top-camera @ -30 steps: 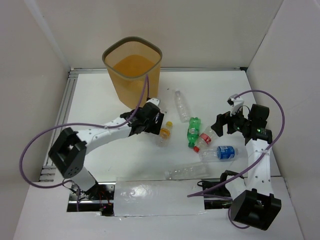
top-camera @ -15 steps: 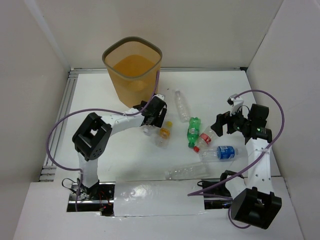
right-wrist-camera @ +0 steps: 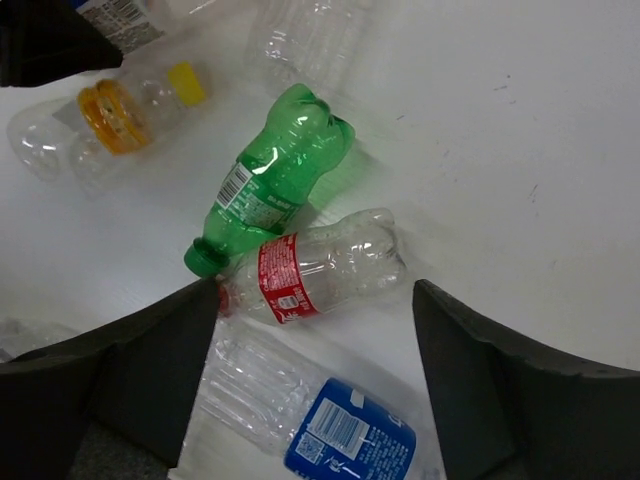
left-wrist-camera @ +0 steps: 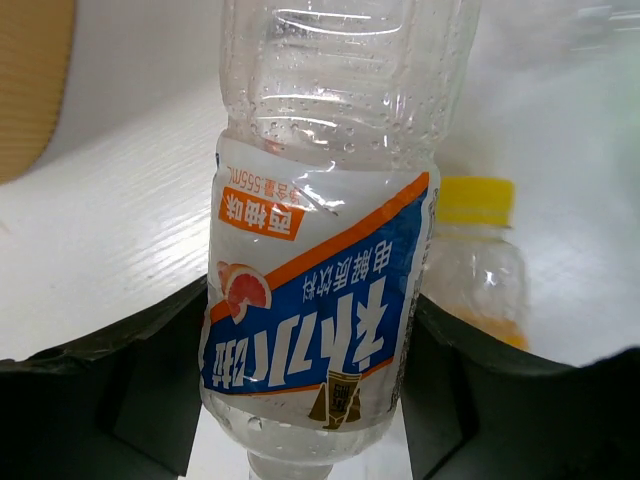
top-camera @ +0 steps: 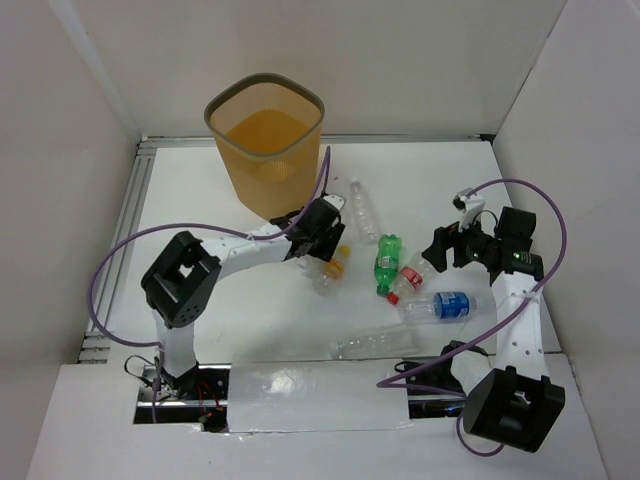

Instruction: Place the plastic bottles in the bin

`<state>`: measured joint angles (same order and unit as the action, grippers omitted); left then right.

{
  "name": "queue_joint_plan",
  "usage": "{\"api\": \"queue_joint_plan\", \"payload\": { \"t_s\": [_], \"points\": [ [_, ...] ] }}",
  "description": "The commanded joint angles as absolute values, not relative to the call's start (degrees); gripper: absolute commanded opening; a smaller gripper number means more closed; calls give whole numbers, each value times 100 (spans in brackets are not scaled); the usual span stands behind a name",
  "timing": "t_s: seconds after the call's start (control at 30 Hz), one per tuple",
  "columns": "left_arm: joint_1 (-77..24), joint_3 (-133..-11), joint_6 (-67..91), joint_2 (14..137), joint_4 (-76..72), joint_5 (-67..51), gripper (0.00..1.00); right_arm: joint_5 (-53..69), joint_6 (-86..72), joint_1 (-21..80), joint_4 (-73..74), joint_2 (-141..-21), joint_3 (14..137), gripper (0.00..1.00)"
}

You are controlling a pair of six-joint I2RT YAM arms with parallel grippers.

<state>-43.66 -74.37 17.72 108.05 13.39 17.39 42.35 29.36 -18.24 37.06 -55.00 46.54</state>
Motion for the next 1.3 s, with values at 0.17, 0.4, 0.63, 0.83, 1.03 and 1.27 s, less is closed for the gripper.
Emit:
{"api": "queue_joint_plan", "payload": {
  "t_s": [0.17, 0.4, 0.63, 0.83, 1.03, 1.27],
  "points": [
    [-4737, -8664, 1310, 9536, 1309, 1521, 0, 4781, 3287, -1784, 3604, -5484, 4597, 32],
    [-4439, -10712, 1485, 9422, 1626, 968, 0, 4834, 3287, -1784, 3543, -5484, 4597, 26],
    [-3429, -11610, 1872, 9589, 1862, 2099, 12, 4887, 3278, -1784, 3366, -5537, 4649, 47],
    [-2541, -11558, 2224, 9984, 1925, 2382, 29, 4825, 3226, -1627, 3173, -5756, 4860, 61],
    [-2268, -11962, 2338, 10520, 2215, 2329, 50, 4037, 2866, -626, 2927, -6081, 5044, 77],
    [-2153, -12427, 2452, 10819, 2399, 2206, 96, 3403, 2225, 245, 2497, -6801, 5563, 95]
  ]
}}
